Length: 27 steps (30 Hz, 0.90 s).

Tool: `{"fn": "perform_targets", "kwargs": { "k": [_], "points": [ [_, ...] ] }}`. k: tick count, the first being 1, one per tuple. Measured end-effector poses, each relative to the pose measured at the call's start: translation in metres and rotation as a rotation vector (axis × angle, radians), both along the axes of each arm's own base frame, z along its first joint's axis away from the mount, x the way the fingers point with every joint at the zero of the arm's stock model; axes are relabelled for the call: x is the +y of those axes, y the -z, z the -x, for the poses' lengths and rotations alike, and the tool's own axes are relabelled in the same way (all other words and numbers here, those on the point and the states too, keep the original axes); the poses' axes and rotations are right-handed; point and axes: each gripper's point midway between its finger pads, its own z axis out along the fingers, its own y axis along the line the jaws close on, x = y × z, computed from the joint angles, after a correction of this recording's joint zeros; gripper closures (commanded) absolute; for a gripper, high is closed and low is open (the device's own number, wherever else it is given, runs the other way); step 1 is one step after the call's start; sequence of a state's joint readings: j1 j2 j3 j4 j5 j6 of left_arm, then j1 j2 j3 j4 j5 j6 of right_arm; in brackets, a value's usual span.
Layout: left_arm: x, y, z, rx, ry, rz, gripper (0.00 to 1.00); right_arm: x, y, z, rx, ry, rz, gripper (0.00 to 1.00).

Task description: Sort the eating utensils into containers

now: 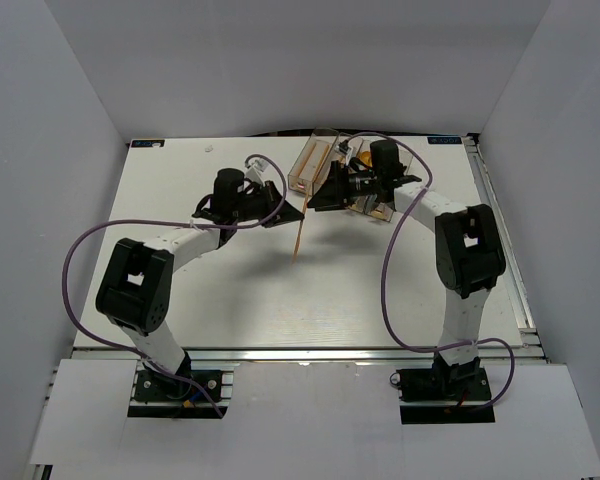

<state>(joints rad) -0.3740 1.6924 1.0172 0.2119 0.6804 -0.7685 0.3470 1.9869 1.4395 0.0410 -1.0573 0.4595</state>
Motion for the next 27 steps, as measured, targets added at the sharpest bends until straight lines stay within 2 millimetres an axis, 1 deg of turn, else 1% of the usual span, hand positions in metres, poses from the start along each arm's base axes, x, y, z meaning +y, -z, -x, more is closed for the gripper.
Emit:
{"fn": "perform_targets", "kwargs": {
  "k": [2,5,6,8,14,15,17,18,20,21,23,24,25,27],
  "points": [
    [-0.003,-0.006,-0.002,-0.010,0.001,0.009,1.00,0.001,0.002,0.000,0.032,0.014,-0.007,0.12],
    [-0.005,-0.010,-0.003,-0.015,0.000,0.014,1.00,0.001,0.003,0.000,0.054,0.025,-0.016,0.15],
    [-0.007,-0.010,-0.003,-0.014,0.001,0.016,1.00,0.001,0.003,0.001,0.061,0.028,-0.021,0.19],
    [-0.009,-0.011,-0.002,-0.015,0.005,0.017,1.00,0.002,0.000,-0.001,0.067,0.030,-0.034,0.22],
    [-0.017,-0.012,-0.001,-0.012,0.020,0.022,1.00,0.007,-0.008,-0.007,0.065,0.033,-0.080,0.40],
    [-0.018,-0.012,-0.001,-0.011,0.020,0.022,1.00,0.007,-0.009,-0.008,0.066,0.034,-0.085,0.48],
    [-0.020,-0.010,0.000,-0.004,0.025,0.022,1.00,0.008,-0.011,-0.008,0.069,0.034,-0.093,0.57],
    [-0.020,-0.010,-0.001,-0.002,0.026,0.022,1.00,0.009,-0.011,-0.008,0.069,0.033,-0.097,0.67],
    [-0.022,-0.010,0.000,0.000,0.035,0.026,1.00,0.010,-0.009,-0.007,0.075,0.038,-0.101,0.75],
    [-0.023,-0.011,0.000,0.001,0.039,0.028,1.00,0.009,-0.007,-0.006,0.083,0.040,-0.101,0.82],
    [-0.024,-0.011,0.001,0.001,0.044,0.027,1.00,0.008,-0.005,-0.004,0.103,0.043,-0.104,0.89],
    [-0.024,-0.009,0.002,0.006,0.046,0.024,0.97,0.009,-0.005,-0.003,0.109,0.039,-0.106,0.95],
    [-0.024,-0.008,0.002,0.007,0.047,0.024,0.90,0.008,-0.005,-0.003,0.107,0.039,-0.107,0.97],
    [-0.025,-0.007,0.002,0.010,0.050,0.024,0.78,0.008,-0.003,-0.002,0.113,0.041,-0.106,1.00]
  ]
}}
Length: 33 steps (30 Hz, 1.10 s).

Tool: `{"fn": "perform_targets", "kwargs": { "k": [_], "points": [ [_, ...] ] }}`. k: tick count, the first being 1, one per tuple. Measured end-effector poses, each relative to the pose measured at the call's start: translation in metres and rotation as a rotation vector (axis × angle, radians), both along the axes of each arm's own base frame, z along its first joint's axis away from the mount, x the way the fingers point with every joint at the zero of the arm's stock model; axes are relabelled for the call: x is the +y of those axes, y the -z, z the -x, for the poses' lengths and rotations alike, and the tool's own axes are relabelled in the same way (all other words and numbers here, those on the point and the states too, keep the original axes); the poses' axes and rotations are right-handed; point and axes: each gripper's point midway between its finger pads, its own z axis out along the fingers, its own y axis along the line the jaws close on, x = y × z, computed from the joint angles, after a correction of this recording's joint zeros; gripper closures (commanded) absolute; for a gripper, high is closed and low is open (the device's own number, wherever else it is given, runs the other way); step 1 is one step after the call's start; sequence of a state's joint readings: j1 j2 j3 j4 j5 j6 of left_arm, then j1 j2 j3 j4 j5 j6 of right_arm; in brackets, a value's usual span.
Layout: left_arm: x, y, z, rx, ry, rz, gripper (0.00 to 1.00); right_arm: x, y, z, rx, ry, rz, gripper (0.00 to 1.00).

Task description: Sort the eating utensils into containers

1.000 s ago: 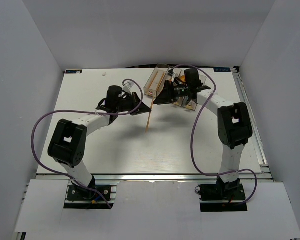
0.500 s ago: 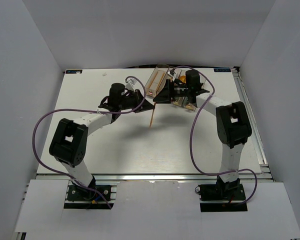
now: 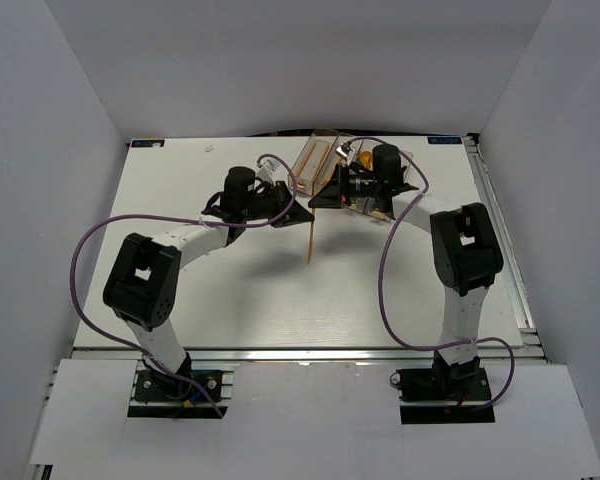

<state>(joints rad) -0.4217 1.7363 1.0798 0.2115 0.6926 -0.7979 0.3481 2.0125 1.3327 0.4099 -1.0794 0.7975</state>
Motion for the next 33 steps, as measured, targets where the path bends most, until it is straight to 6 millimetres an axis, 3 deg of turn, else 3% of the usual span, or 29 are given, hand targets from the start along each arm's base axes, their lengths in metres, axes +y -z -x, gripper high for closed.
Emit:
{"fn": "perform_targets", "kwargs": {
  "k": [1,2,4,5,10,12,17,18,22,25,29,33],
  "points": [
    [0.000,0.001,0.000,0.000,0.002,-0.002,0.70,0.000,0.000,0.000,-0.003,-0.002,0.000,1.00],
    [0.000,0.002,0.000,0.000,0.002,-0.004,0.55,0.000,0.001,0.001,-0.010,-0.005,0.001,1.00],
    [-0.001,0.001,-0.002,0.000,0.001,-0.003,0.45,-0.001,0.002,0.002,-0.026,-0.015,0.004,1.00],
    [-0.001,0.000,-0.003,-0.005,0.000,-0.004,0.36,-0.002,0.003,0.002,-0.032,-0.019,0.006,1.00],
    [0.008,-0.003,-0.011,-0.024,-0.021,-0.010,0.26,-0.019,0.003,-0.011,-0.073,-0.001,0.030,1.00],
    [0.019,-0.002,-0.016,-0.029,-0.046,-0.019,0.24,-0.039,0.000,-0.028,-0.106,0.042,0.041,1.00],
    [0.064,-0.005,-0.022,-0.035,-0.143,-0.035,0.23,-0.116,-0.022,-0.089,-0.225,0.232,0.092,1.00],
    [0.073,-0.007,-0.021,-0.035,-0.162,-0.034,0.02,-0.130,-0.028,-0.099,-0.253,0.268,0.104,1.00],
    [0.101,-0.009,-0.019,-0.034,-0.233,-0.019,0.02,-0.191,-0.049,-0.144,-0.359,0.423,0.163,1.00],
    [0.103,-0.007,-0.017,-0.022,-0.237,-0.014,0.02,-0.223,-0.052,-0.174,-0.429,0.517,0.228,1.00],
    [0.101,-0.006,-0.015,-0.010,-0.238,-0.010,0.02,-0.243,-0.031,-0.194,-0.428,0.584,0.303,1.00],
    [0.101,-0.004,-0.014,-0.001,-0.239,-0.010,0.02,-0.249,0.001,-0.201,-0.380,0.604,0.357,0.99]
  ]
}}
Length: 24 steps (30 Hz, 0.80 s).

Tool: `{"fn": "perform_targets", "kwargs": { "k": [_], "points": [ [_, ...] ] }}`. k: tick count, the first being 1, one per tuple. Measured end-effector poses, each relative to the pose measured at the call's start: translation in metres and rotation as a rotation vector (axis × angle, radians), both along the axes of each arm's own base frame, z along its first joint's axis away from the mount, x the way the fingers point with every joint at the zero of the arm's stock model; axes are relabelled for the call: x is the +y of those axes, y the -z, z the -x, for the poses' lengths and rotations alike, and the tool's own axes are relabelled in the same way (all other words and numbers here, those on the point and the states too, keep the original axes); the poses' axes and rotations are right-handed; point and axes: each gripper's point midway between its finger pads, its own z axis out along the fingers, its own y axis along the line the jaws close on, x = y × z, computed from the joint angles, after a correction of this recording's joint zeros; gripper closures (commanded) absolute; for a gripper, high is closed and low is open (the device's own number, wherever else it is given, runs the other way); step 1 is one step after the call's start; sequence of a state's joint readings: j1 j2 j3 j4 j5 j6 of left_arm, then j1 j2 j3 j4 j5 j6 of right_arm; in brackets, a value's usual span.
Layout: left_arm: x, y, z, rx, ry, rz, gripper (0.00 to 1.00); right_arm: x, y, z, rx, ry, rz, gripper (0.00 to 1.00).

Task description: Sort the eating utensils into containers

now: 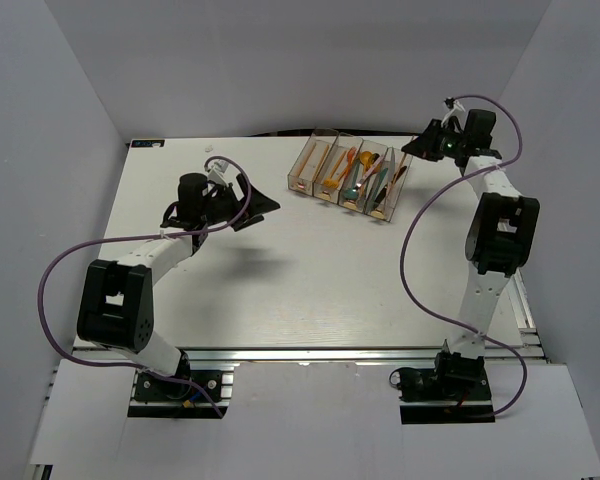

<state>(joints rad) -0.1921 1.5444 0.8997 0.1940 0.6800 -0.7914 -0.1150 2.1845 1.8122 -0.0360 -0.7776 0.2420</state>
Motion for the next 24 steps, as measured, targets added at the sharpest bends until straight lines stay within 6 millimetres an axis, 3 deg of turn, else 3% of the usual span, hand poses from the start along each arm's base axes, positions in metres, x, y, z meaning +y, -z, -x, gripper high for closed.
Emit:
{"fn": "perform_targets", "kwargs": {
  "k": [3,8,9,10,16,20,24],
  "points": [
    [0.000,0.001,0.001,0.008,-0.001,0.001,0.02,0.003,0.022,-0.002,0.035,0.005,0.020,0.95],
    [0.001,0.003,0.001,0.018,-0.009,-0.006,0.02,0.016,0.041,-0.002,0.052,-0.018,0.046,0.73],
    [0.002,0.003,0.001,0.020,-0.010,-0.007,0.02,0.019,0.042,-0.002,0.053,-0.023,0.049,0.65],
    [0.002,0.003,0.001,0.021,-0.011,-0.008,0.02,0.022,0.043,-0.001,0.051,-0.031,0.053,0.50],
    [0.005,-0.001,0.005,0.008,-0.015,-0.029,0.02,0.026,0.044,-0.001,0.028,-0.051,0.091,0.11],
    [0.010,-0.004,0.006,-0.003,-0.027,-0.075,0.02,0.017,0.042,0.001,0.022,-0.042,0.121,0.11],
    [0.019,-0.025,0.001,-0.069,-0.054,-0.143,0.02,0.004,0.016,0.010,-0.019,-0.037,0.168,0.11]
  ]
}}
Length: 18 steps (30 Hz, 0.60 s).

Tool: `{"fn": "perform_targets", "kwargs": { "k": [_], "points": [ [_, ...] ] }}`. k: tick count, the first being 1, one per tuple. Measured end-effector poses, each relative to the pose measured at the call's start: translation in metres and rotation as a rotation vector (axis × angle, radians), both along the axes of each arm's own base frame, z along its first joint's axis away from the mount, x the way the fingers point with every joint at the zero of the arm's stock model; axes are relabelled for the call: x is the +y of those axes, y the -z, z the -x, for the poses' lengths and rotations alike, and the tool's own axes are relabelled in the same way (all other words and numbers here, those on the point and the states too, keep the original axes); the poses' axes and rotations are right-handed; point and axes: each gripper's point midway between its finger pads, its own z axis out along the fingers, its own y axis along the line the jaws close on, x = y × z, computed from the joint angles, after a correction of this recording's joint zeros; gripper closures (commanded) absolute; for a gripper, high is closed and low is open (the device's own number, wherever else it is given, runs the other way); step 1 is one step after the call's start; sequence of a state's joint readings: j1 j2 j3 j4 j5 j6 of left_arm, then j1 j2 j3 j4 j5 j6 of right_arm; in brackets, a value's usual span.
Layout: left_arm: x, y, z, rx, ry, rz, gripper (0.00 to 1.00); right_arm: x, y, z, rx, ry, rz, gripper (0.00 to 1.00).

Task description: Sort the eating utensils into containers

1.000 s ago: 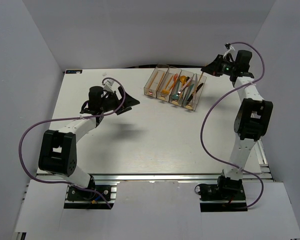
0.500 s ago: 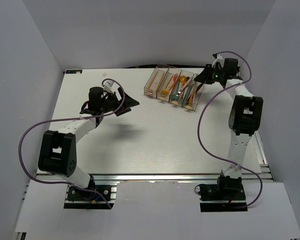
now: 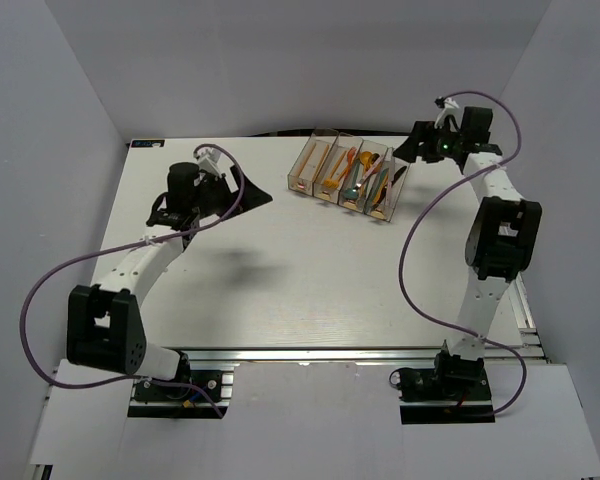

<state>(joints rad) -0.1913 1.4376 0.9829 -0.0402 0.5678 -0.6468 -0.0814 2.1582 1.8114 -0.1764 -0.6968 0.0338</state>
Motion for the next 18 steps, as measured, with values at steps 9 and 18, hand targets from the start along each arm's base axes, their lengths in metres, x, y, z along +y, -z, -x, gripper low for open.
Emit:
{"fn": "perform_targets", "kwargs": {
  "k": [9,18],
  "points": [
    [0.019,-0.080,0.021,-0.259,-0.037,-0.077,0.02,-0.008,-0.119,0.067,-0.219,-0.099,0.180,0.11],
    [0.031,-0.122,0.056,-0.385,-0.061,-0.081,0.02,0.003,-0.159,0.151,-0.274,-0.222,0.274,0.11]
  ]
}}
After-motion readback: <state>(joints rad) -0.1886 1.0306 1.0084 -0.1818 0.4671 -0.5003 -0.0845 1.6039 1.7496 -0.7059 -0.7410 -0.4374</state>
